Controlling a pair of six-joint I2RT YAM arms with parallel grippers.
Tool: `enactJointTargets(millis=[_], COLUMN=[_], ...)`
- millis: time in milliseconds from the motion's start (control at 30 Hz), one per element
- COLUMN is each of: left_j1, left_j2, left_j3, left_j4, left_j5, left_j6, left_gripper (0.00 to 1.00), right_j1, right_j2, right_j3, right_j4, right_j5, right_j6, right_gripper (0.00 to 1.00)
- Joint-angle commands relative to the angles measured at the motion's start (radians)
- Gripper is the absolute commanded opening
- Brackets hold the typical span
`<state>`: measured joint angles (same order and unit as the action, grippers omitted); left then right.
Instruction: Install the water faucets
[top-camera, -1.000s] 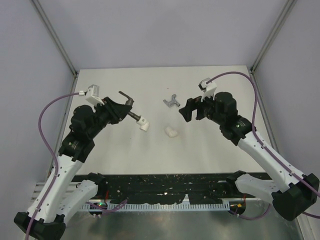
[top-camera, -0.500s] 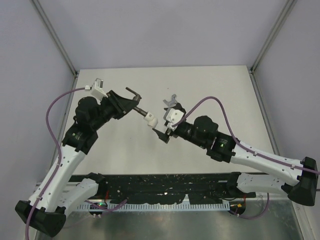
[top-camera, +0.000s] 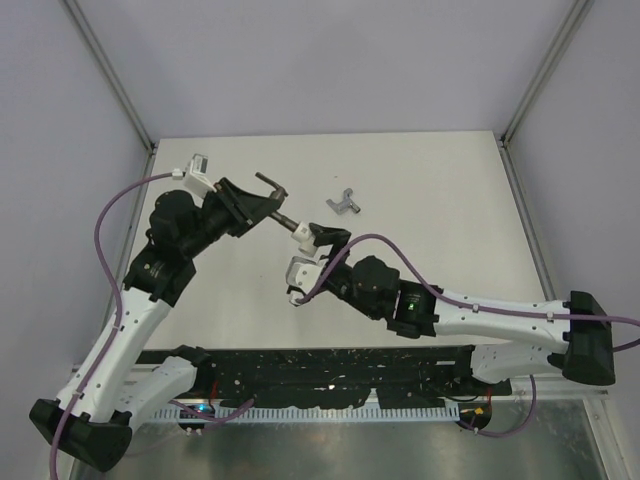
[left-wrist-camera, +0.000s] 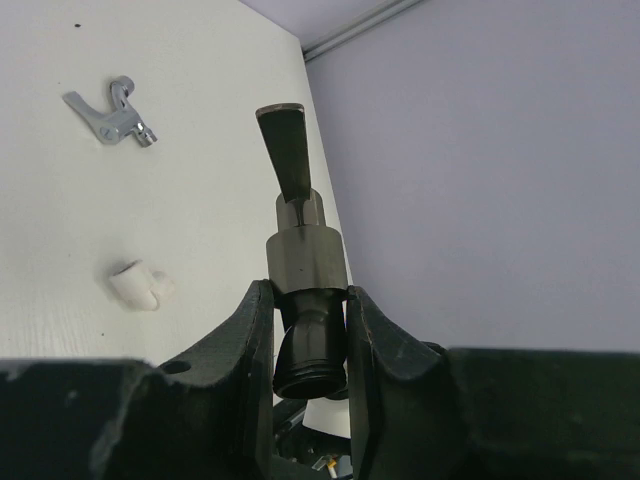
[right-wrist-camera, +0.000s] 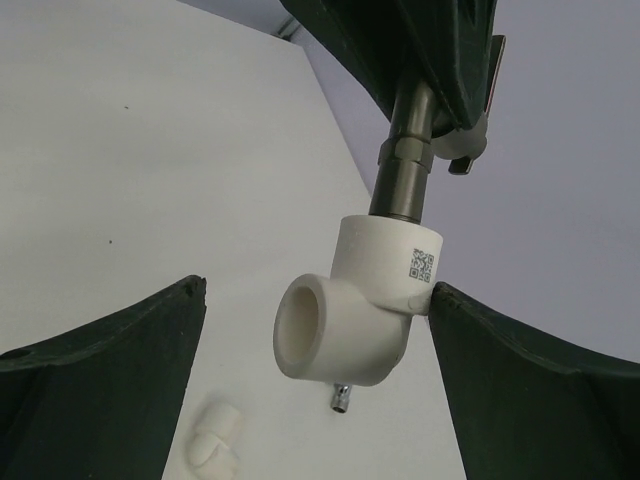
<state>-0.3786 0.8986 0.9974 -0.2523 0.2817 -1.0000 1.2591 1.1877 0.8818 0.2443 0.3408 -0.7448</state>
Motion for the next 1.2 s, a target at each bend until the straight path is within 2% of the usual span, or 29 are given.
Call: enactJointTargets(millis=[0, 133, 200, 233, 300, 367, 433, 467, 500, 667, 867, 1000, 1100, 1167], left_j1=[-0.006, -0.006, -0.008, -0.008, -0.006, -0.006, -0.006, -0.006, -0.006, -0.006, -0.005, 0.0, 0.003, 0.003], left_j2=[-0.021, -0.029, -0.033, -0.036, -0.046, -0.058, -0.078, -0.089, -0.095, -0.138, -0.173, -0.164, -0.168, -0.179], left_j3=[0.055, 0.047, 0.046, 0.044, 0.037, 0.026, 0.004, -0.012, -0.023, -0.086, -0.112, -0.106, -0.103, -0.102], left_j4=[0.082, 0.084, 0.088, 0.088, 0.094, 0.114, 0.171, 0.211, 0.246, 0.407, 0.53, 0.57, 0.509, 0.446], left_j5=[0.042, 0.047, 0.051, 0.053, 0.057, 0.068, 0.094, 0.115, 0.152, 0.322, 0.529, 0.663, 0.576, 0.464], left_j6=[-0.032, -0.034, -0.023, -0.012, 0.018, 0.06, 0.124, 0.156, 0.199, 0.406, 0.543, 0.567, 0.566, 0.56], left_gripper=[0.0, 0.0, 0.0, 0.0, 0.0, 0.0, 0.0, 0.0, 0.0, 0.0, 0.0, 0.0, 0.0, 0.0], right_j1=[0.017, 0.02, 0.02, 0.02, 0.019, 0.007, -0.03, -0.074, -0.102, -0.305, -0.483, -0.555, -0.578, -0.578], right_j2=[0.044, 0.082, 0.09, 0.087, 0.07, 0.041, 0.004, -0.02, -0.031, -0.066, 0.027, 0.081, 0.072, 0.058], right_j3=[-0.001, 0.009, 0.013, 0.017, 0.029, 0.045, 0.068, 0.075, 0.091, 0.144, 0.242, 0.29, 0.31, 0.325], right_j4=[0.188, 0.237, 0.251, 0.247, 0.216, 0.173, 0.107, 0.055, 0.032, -0.043, -0.073, -0.089, -0.163, -0.215], right_j5=[0.136, 0.167, 0.17, 0.153, 0.115, 0.055, -0.055, -0.162, -0.216, -0.653, -1.06, -1.137, -1.085, -1.033], right_j6=[-0.172, -0.22, -0.206, -0.194, -0.131, -0.047, 0.082, 0.181, 0.268, 0.556, 0.856, 0.984, 0.932, 0.875], right_gripper=[0.94, 0.8, 0.67, 0.5, 0.32, 0.22, 0.16, 0.14, 0.09, 0.05, 0.05, 0.05, 0.07, 0.18])
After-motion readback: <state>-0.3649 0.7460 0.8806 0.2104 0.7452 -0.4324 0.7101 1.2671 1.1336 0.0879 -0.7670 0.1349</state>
